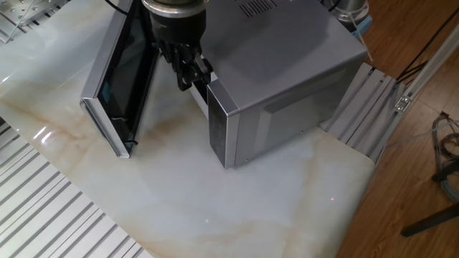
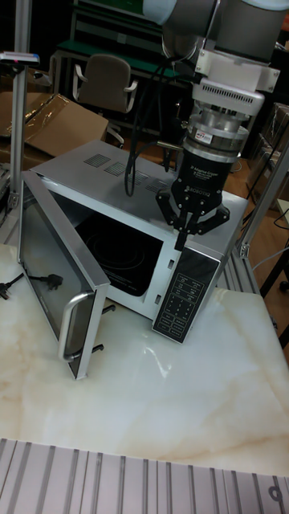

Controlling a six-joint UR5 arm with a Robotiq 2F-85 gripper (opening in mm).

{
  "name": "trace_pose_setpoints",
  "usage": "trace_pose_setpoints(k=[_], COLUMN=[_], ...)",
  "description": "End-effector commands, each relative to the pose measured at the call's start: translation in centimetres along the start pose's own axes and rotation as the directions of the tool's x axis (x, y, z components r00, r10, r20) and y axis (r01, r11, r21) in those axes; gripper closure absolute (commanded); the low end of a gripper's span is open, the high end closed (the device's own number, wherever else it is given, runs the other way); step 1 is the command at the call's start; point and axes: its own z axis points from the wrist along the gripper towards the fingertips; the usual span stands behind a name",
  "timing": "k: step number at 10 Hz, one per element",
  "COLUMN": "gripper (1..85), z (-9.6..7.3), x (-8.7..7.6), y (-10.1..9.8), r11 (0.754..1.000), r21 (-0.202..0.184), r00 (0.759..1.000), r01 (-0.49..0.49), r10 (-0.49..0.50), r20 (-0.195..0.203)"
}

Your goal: Open the microwave door

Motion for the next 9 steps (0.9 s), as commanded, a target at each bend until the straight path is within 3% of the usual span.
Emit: trace_pose_setpoints(k=[1,2,3,9], gripper=[84.0,84.0,84.0,84.0], z=[-0.1,-1.7,-2.3,-2.6], x=[0.6,2.1,2.6,3.3], y=[-0.1,-0.5,-0.8,-0.9], r11=[1.000,1.000,0.999,0.999], r21=[0.005,0.019,0.025,0.029], r00=[1.000,0.999,0.999,0.998], r01=[-0.005,-0.019,-0.020,-0.026], r10=[0.006,0.019,0.021,0.027], r20=[-0.022,-0.039,-0.042,-0.052])
